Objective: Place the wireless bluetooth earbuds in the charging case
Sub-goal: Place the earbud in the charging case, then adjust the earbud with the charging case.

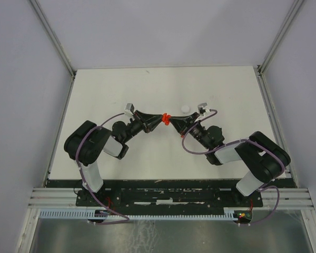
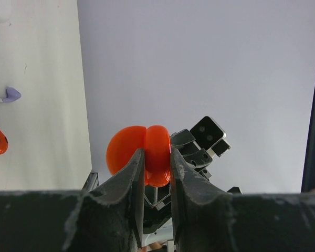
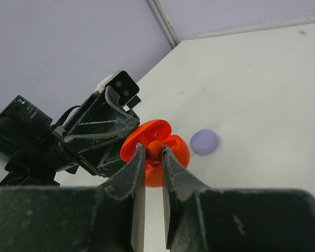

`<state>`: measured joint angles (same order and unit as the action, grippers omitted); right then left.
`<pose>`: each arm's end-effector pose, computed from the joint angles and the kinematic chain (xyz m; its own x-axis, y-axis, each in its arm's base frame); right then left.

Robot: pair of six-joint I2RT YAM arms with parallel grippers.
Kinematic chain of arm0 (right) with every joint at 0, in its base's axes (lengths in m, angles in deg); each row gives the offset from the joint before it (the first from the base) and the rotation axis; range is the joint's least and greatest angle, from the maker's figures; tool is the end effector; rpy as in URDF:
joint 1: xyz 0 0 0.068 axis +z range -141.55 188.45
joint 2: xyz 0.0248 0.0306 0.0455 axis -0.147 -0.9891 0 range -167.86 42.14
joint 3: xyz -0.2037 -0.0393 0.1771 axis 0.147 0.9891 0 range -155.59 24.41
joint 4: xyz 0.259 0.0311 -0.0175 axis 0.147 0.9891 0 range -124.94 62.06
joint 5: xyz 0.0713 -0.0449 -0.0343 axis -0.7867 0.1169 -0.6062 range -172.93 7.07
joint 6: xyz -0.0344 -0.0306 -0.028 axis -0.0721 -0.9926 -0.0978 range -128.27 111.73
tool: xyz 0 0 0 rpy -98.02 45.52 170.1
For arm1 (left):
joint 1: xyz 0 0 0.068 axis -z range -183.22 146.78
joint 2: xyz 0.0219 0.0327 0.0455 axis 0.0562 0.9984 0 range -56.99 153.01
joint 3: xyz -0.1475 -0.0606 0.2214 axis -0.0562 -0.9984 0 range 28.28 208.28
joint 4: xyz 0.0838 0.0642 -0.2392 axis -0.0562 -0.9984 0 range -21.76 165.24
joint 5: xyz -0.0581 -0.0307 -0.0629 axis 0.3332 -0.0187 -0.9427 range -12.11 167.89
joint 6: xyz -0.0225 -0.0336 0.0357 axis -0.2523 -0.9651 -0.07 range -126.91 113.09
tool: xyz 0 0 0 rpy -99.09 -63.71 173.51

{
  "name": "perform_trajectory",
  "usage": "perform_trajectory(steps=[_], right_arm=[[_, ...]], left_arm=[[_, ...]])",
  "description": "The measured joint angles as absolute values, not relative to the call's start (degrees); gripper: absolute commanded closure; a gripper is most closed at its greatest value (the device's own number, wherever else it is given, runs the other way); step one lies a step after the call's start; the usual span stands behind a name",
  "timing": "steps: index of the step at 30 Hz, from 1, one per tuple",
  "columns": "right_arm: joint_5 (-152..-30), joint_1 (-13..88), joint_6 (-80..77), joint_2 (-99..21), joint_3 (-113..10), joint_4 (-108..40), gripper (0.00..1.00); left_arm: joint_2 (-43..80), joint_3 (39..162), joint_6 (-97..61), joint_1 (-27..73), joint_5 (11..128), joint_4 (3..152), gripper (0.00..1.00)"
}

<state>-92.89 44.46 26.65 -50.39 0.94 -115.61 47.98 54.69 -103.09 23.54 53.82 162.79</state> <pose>0.2246 0.1708 0.1918 -0.2766 0.4960 -0.8231 -0.6801 0.5040 0.5324 0.2621 -0.1485 0.1570 -0.7815 -0.6225 0.0429 0.0558 -0.1382 -0.9888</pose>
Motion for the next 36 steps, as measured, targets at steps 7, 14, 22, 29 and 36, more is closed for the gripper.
perform_trajectory(steps=[7, 14, 22, 29, 36], right_arm=[[-92.4, 44.5, 26.0, -48.5, 2.2, -114.9, 0.62], [-90.8, 44.5, 24.8, -39.1, 4.1, -110.5, 0.49], [-83.3, 44.5, 20.0, -21.8, -1.5, -81.4, 0.43], [-77.5, 44.5, 15.8, -25.1, -15.9, -54.2, 0.41], [-76.7, 44.5, 14.8, -31.0, -16.4, -45.8, 0.41]], left_arm=[[48.0, 55.9, -103.7, 23.5, 53.8, 162.9, 0.97], [48.9, 56.1, -103.8, 23.5, 53.8, 162.9, 0.97], [49.3, 56.1, -103.8, 23.5, 53.8, 162.9, 0.97], [49.3, 56.1, -103.8, 23.5, 53.8, 162.9, 0.97], [49.3, 56.0, -103.8, 23.5, 53.8, 162.9, 0.97]])
